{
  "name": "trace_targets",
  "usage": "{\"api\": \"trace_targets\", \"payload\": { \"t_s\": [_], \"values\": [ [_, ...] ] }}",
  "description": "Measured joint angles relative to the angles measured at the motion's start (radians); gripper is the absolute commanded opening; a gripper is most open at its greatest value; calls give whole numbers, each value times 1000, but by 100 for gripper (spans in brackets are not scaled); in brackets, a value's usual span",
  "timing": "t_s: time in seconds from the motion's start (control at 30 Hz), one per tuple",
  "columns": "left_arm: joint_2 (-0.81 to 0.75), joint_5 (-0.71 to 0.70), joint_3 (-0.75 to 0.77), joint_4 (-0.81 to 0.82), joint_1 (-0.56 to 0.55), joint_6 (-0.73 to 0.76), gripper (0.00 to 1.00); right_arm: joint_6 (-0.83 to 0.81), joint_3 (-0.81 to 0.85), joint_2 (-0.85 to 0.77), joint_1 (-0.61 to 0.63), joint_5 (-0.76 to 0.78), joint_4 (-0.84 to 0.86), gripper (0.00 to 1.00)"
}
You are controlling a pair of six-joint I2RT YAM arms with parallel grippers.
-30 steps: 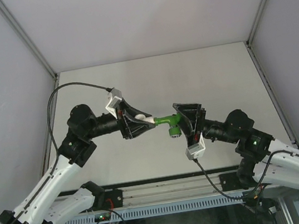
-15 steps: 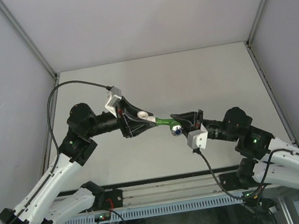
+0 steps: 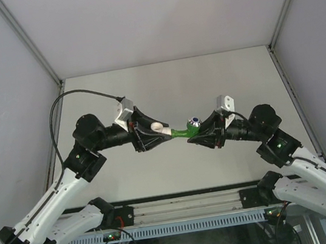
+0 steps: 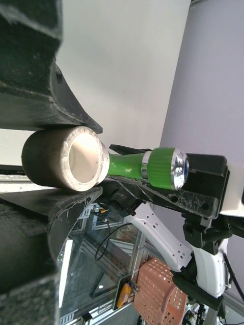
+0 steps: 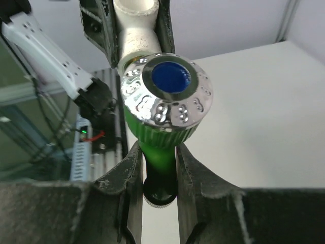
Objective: Install the water faucets
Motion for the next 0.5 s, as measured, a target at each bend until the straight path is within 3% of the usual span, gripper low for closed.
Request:
{"api": "trace_targets", "payload": {
  "t_s": [0.3, 0.5],
  "values": [
    [-8, -27, 0, 3, -12, 34, 0, 466, 1, 69, -116, -158, 92, 0],
    [-20, -31, 0, 11, -18, 39, 0, 595, 2, 68, -130, -186, 113, 0]
  ]
}}
